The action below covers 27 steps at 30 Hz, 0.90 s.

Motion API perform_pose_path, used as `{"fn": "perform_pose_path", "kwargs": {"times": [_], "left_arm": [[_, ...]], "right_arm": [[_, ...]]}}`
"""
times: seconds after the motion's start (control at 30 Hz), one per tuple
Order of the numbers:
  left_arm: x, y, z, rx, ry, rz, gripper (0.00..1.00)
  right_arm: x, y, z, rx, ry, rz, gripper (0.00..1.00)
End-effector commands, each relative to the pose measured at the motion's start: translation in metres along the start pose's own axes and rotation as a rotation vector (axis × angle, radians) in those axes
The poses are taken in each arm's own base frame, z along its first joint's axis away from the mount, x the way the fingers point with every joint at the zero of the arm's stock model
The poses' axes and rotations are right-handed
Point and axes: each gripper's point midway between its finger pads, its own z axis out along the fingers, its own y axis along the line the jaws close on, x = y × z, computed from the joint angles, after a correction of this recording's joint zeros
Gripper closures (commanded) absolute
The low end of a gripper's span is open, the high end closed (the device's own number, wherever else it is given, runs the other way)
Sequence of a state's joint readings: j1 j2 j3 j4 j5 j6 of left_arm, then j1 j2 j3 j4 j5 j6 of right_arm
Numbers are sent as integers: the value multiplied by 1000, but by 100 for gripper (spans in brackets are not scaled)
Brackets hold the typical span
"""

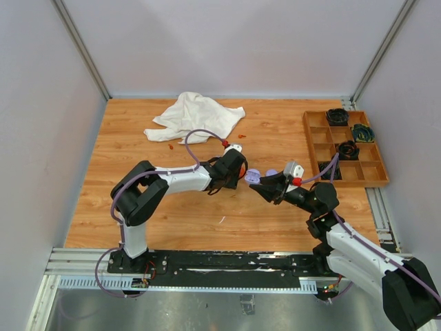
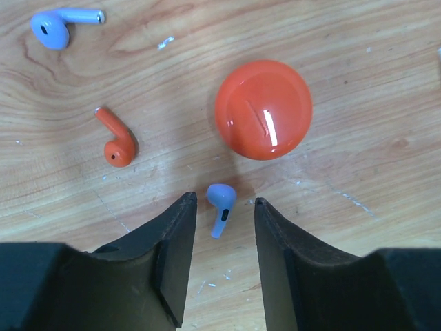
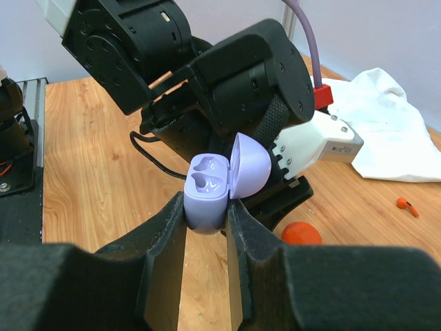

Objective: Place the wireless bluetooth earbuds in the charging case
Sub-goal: Pick up the earbud from the center of the board.

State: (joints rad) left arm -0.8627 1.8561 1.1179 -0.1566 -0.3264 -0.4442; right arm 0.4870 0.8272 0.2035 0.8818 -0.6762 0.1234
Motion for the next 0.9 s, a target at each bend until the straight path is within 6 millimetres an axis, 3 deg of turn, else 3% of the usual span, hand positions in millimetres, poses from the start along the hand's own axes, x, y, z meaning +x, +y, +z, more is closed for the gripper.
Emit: {"fn": "perform_pose_path", "kwargs": {"times": [0.0,0.43,0.87], "left_arm": [[0,3,6,-11,27,15,57],[9,3,13,-5,82,44,67],[5,10,-5,-16,61,25,77]], "right_arm": [[-5,-6,-3,24,-15,-13,99],[-5,-7,-3,28,-15,-14,99],[-5,-8,-4,40,-17,-16,99]]}}
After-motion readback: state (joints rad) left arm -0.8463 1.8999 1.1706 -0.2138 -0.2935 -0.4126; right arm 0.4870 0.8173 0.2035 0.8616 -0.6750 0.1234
